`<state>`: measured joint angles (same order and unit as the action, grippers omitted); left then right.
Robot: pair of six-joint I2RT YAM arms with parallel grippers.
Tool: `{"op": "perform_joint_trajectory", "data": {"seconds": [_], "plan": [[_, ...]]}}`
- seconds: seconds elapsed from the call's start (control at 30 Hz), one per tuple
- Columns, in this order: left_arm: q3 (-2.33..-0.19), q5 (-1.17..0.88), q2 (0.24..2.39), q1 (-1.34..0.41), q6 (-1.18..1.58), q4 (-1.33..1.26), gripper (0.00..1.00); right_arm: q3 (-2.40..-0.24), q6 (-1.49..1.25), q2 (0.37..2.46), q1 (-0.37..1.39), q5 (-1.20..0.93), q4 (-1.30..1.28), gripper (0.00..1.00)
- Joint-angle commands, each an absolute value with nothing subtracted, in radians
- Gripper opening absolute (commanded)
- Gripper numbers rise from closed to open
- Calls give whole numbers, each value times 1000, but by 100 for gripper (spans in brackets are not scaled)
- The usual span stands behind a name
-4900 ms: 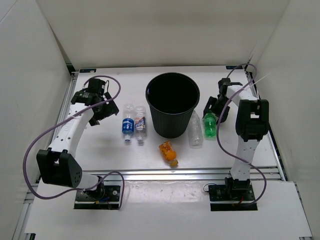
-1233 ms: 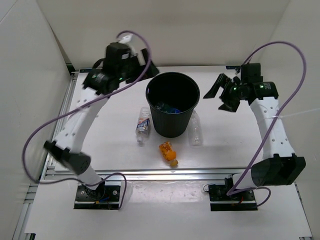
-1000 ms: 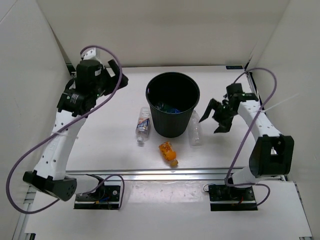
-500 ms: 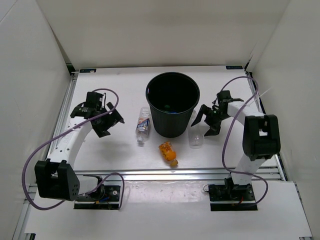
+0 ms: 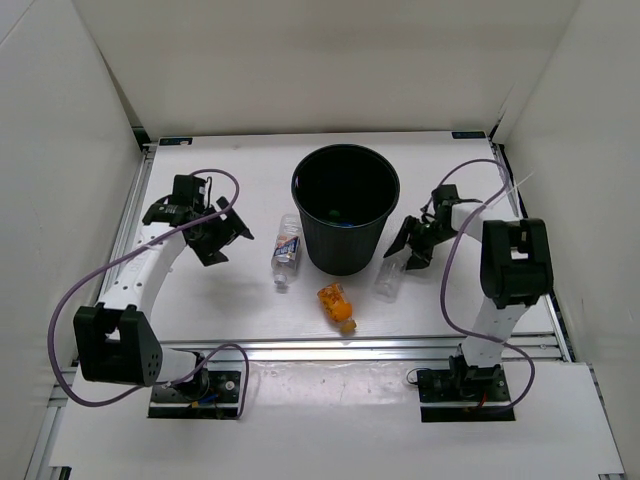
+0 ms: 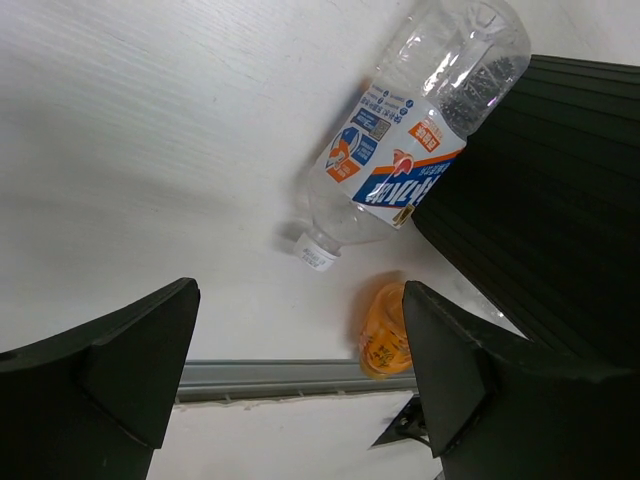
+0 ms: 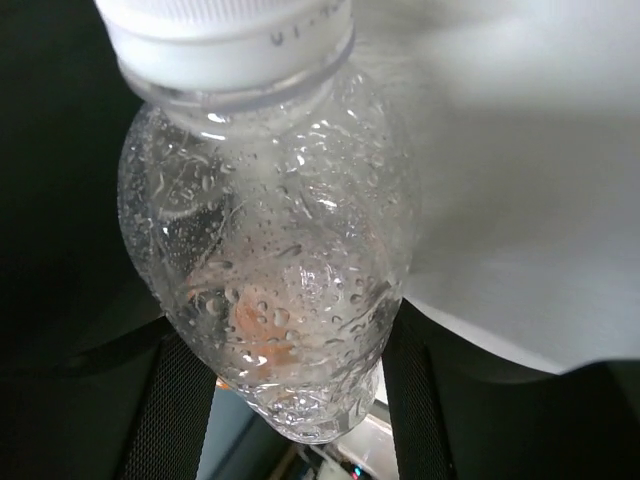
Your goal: Put the plastic bottles in the bin
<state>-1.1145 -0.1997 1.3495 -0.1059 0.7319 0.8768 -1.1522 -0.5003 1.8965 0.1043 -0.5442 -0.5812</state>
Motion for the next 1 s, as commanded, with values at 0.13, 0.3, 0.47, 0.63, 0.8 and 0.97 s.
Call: {"op": "perform_joint_trajectory", "data": {"seconds": [0.13, 0.3, 0.47, 0.63, 0.8, 0.97], "plan": [[-1123, -187, 1310, -63, 721, 884, 93, -1152, -565, 1602, 15, -251, -723, 32], [-1132, -219, 1347, -63, 721, 865, 94, -1452, -656, 1510, 6, -98, -899, 21], [-1154, -230, 1419, -84, 712, 856, 100, -1728, -689, 1476, 41, -177, -830, 23], [-1235, -206, 1468, -124, 701, 856, 100, -1871, -666, 1499, 144, -299, -701, 35], [-1267, -179, 1522, -178, 701, 834, 100, -2104, -528, 1719, 343, -369, -800, 100], [-1302, -169, 1594, -216, 680, 799, 100, -2312, -488, 1780, 405, -232, -980, 100]]}}
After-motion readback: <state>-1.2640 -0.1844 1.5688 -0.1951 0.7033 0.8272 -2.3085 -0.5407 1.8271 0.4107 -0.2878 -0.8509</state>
